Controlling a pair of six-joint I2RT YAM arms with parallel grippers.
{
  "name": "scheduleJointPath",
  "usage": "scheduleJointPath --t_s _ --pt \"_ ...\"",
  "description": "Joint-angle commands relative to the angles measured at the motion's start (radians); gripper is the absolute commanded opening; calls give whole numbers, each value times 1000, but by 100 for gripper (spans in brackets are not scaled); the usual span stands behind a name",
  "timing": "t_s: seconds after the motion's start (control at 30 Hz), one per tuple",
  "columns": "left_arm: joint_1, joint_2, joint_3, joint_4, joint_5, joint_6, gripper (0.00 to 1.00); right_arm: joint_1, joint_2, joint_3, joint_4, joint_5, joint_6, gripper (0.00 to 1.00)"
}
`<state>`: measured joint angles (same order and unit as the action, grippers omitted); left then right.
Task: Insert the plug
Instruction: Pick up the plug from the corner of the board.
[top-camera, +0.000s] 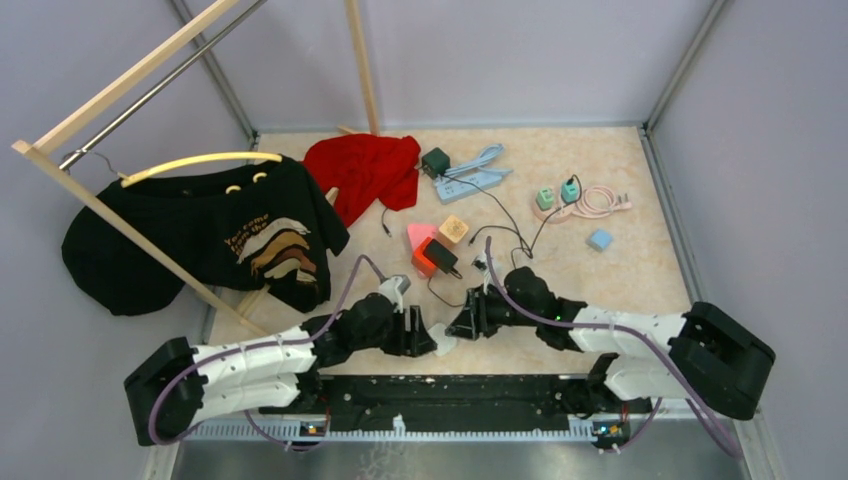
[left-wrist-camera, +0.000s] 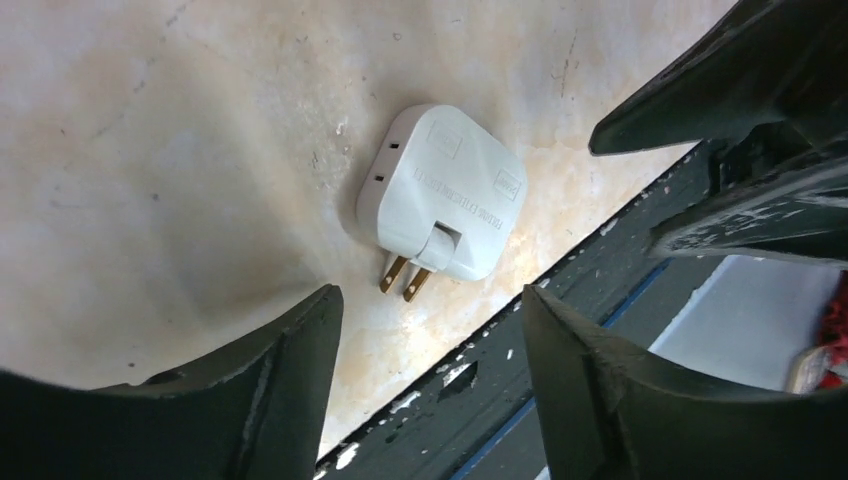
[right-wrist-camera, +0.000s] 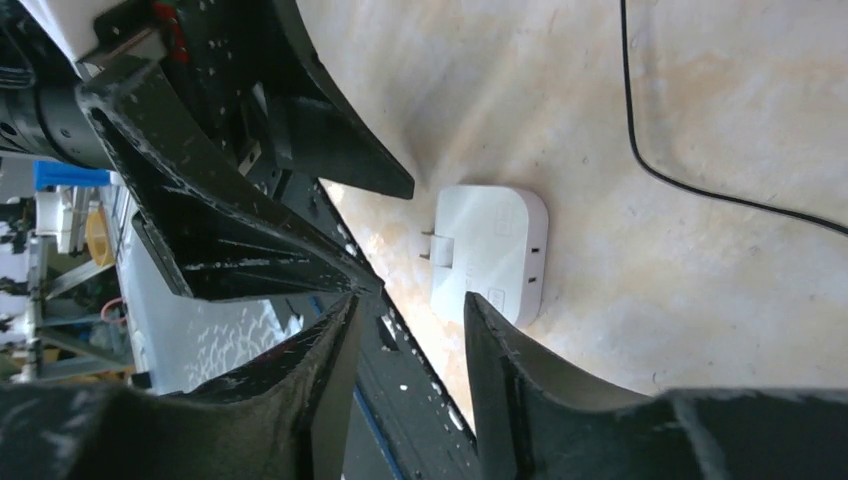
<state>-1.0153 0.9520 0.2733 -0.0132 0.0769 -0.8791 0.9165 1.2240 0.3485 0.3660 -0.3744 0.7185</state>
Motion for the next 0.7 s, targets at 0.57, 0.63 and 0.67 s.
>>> scheduleJointPath --t_s 0.57,0.63,0.67 --pt "-144 367 308 -41 -200 487 88 9 -491 13 -422 418 23 88" --pt "-161 382 305 -38 -210 497 88 6 -526 8 -436 442 25 89" --pt "-170 392 304 -40 -217 499 88 5 -540 6 -442 452 25 89"
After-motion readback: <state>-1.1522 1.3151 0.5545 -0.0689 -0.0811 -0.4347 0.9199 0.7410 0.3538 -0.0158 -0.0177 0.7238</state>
